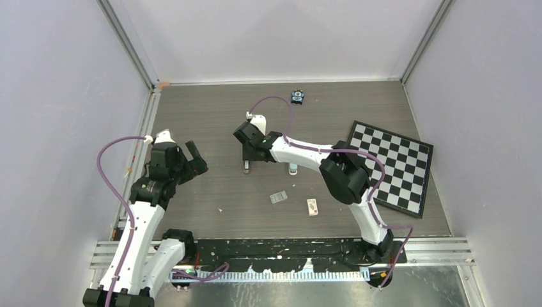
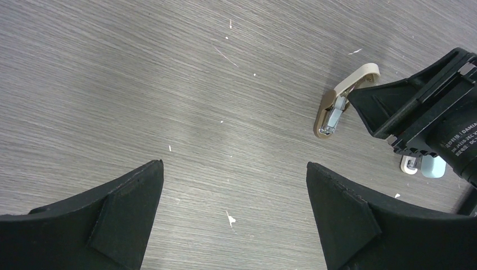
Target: Load the staples into the stapler
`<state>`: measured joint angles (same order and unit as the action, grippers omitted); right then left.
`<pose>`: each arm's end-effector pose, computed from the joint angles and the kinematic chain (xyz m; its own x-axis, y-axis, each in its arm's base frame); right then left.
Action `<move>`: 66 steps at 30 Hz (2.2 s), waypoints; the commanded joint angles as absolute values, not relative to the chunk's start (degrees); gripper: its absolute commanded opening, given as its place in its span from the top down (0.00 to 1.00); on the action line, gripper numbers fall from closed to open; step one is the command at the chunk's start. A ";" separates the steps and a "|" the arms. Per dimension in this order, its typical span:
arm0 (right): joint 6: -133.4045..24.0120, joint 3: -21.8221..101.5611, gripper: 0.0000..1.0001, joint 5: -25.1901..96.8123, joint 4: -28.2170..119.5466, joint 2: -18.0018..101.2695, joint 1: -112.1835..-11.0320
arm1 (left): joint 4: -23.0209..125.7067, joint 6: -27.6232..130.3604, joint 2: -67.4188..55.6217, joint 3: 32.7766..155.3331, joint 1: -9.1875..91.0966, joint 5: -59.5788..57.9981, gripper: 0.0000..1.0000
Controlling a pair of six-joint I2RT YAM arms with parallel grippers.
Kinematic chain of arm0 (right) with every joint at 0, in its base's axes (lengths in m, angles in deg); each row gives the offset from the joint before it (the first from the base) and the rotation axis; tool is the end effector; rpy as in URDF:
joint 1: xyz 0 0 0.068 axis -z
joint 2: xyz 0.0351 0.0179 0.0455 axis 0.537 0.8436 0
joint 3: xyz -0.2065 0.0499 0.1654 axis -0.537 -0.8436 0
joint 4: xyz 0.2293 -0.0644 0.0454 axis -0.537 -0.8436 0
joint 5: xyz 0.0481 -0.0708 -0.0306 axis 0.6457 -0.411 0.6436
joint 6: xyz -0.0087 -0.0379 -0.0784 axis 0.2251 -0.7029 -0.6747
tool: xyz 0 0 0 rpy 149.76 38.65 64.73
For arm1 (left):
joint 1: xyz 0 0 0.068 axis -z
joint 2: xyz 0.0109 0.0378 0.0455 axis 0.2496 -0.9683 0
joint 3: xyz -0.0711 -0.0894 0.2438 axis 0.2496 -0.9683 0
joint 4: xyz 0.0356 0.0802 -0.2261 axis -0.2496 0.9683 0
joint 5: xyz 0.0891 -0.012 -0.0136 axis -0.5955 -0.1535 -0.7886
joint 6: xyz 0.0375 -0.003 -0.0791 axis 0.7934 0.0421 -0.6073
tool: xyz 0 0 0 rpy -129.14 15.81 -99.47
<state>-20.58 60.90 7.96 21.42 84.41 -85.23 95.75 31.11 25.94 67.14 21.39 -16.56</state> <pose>0.3134 0.3679 0.1646 -0.7656 0.0089 -0.6433 -0.1545 0.9681 0.1973 0.1688 -0.0104 0.2611 -0.5603 -0.4587 -0.6897 -0.3229 0.8877 -0.3281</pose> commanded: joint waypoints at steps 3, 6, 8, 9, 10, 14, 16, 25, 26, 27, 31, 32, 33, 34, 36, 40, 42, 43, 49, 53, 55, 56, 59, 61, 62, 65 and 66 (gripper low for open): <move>-19.57 60.68 0.59 7.65 22.66 84.81 -86.09 | 95.30 32.14 25.94 69.65 20.98 -16.56 0.00; -19.42 60.27 0.60 7.57 22.53 84.77 -86.31 | 95.37 32.10 25.99 69.61 20.96 -16.60 0.00; -19.32 59.92 0.60 7.45 22.47 84.67 -86.43 | 95.37 32.10 26.02 69.61 20.96 -16.61 0.00; -19.37 59.80 0.60 7.49 22.38 84.66 -86.56 | 95.37 32.12 26.00 69.65 20.96 -16.61 0.00; -19.33 59.78 0.60 7.44 22.24 84.65 -86.68 | 95.44 32.15 26.00 69.62 20.96 -16.61 0.00; -19.41 59.22 0.60 7.00 22.08 84.68 -86.85 | 95.41 32.16 26.13 69.61 20.96 -16.61 0.00; -19.48 59.08 0.60 7.03 22.01 84.66 -86.88 | 95.48 32.16 26.18 69.61 20.96 -16.71 0.00; -19.59 58.73 0.60 7.24 21.98 84.19 -87.22 | 95.43 32.11 26.09 69.70 21.00 -16.79 0.00; -19.59 58.80 0.60 7.33 22.00 84.09 -87.29 | 95.41 32.15 26.01 69.62 20.96 -16.79 0.00; -19.59 58.80 0.60 7.40 21.97 83.86 -87.25 | 95.39 32.14 26.01 69.61 20.96 -16.72 0.00; -21.26 59.51 0.60 9.11 21.81 81.72 -87.08 | 94.74 32.24 25.77 68.99 20.97 -14.85 0.00; -22.25 59.66 0.60 9.74 21.75 80.73 -86.88 | 94.59 32.26 25.60 68.87 20.96 -14.04 0.01; -22.89 59.43 0.59 10.64 21.71 79.64 -86.20 | 94.40 32.34 25.50 68.76 20.96 -13.19 0.03; -23.36 58.65 0.59 11.88 22.22 78.46 -85.40 | 94.03 32.28 25.41 68.47 20.96 -12.14 0.04; -24.15 55.72 0.55 16.13 25.68 75.96 -83.30 | 92.77 31.19 25.32 67.46 20.99 -9.58 0.08; -26.93 53.43 0.53 24.80 30.29 73.87 -79.01 | 85.69 27.32 23.75 63.84 20.96 2.96 0.17; -27.44 52.68 0.52 29.12 32.23 73.52 -77.15 | 81.95 24.80 22.14 61.95 21.49 5.54 0.21; -27.69 52.17 0.52 30.73 33.32 73.19 -76.36 | 80.74 24.36 21.07 61.48 22.54 4.75 0.22; -27.67 53.17 0.49 37.74 35.29 74.08 -71.48 | 74.82 25.71 13.66 61.58 36.38 -14.56 0.23; -26.85 54.43 0.52 39.81 34.75 75.24 -69.26 | 66.37 24.53 7.06 59.67 40.05 -19.49 0.32; -26.57 54.08 0.53 39.52 34.13 75.17 -68.41 | 62.29 24.77 2.82 59.15 41.44 -22.12 0.35; -26.35 53.53 0.53 39.84 34.29 74.91 -67.94 | 59.84 25.27 0.90 59.17 41.86 -22.85 0.36; -26.01 51.92 0.53 41.23 35.23 74.25 -66.73 | 54.43 26.31 -4.54 59.33 42.71 -23.56 0.39; -26.29 51.58 0.53 41.68 34.68 73.98 -66.30 | 51.15 27.04 -7.20 59.47 43.66 -23.57 0.41; -26.54 51.37 0.53 41.66 34.42 73.78 -66.11 | 50.10 27.34 -8.30 59.56 44.24 -24.02 0.41; -26.71 50.53 0.53 41.61 34.77 73.25 -65.96 | 47.42 28.03 -11.09 59.59 45.64 -24.56 0.41; -26.71 50.37 0.53 41.71 34.78 73.23 -65.93 | 46.75 28.03 -11.99 59.63 46.03 -24.65 0.40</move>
<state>-26.70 50.93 40.29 32.98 75.95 -66.11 55.91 26.44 -9.95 59.51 44.50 -21.72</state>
